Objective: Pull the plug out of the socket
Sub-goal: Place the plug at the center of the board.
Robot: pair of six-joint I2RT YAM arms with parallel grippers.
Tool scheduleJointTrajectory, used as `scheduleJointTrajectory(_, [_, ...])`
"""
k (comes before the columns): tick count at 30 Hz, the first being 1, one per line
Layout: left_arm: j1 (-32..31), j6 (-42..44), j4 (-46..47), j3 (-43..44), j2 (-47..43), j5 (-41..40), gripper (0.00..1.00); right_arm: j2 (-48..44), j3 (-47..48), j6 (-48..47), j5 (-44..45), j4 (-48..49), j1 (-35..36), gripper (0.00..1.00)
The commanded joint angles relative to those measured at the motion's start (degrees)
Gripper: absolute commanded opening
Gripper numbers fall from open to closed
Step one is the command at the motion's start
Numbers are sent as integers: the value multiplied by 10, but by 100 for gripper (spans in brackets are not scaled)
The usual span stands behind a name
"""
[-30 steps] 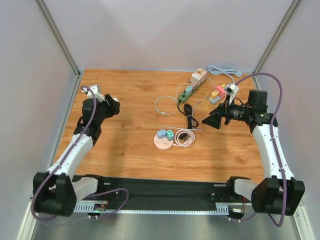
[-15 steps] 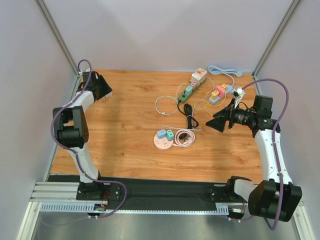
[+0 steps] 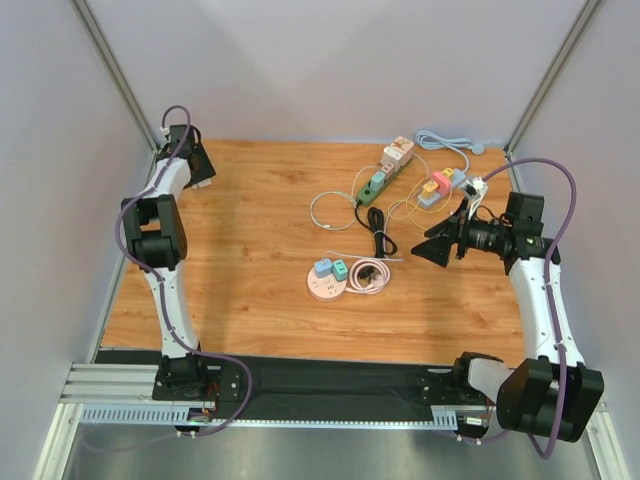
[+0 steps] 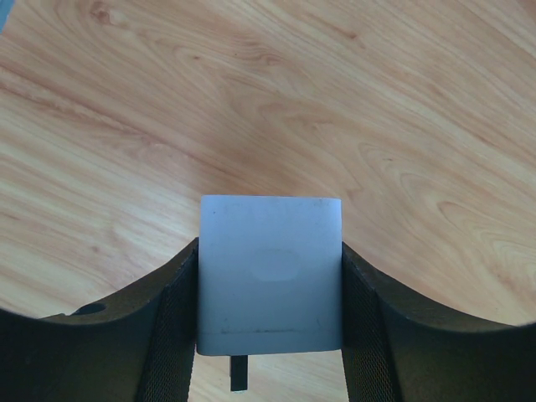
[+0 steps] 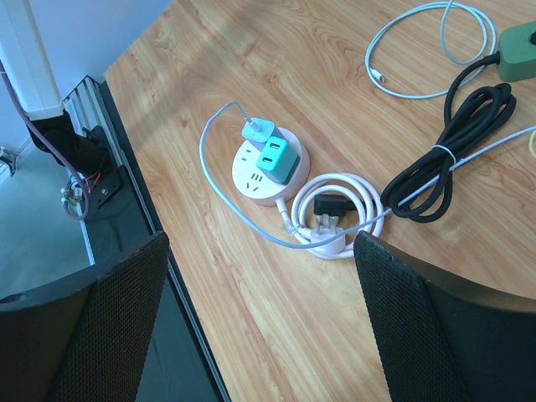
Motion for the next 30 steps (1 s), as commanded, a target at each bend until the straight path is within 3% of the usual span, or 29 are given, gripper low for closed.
scheduleJointTrajectory(1, [7,36,-23,36,12,-22,4,3,19,-27,-11,-8,-2,92])
scheduleJointTrajectory(3, [9,31,-25,39,24,-14,11,3,20,-34,-9,-14,-3,92])
scheduleJointTrajectory(11, [12,15,-62,89,73,16,18,5,27,-49,-8,-32,-4,92])
scheduleJointTrajectory(18, [13,13,-72,93,81,18,48,7,30,-61,-11,-42,-5,92])
scheduleJointTrajectory(30, [25,30,-66,67,25,64,78,1,29,-63,-17,-47,-10,92])
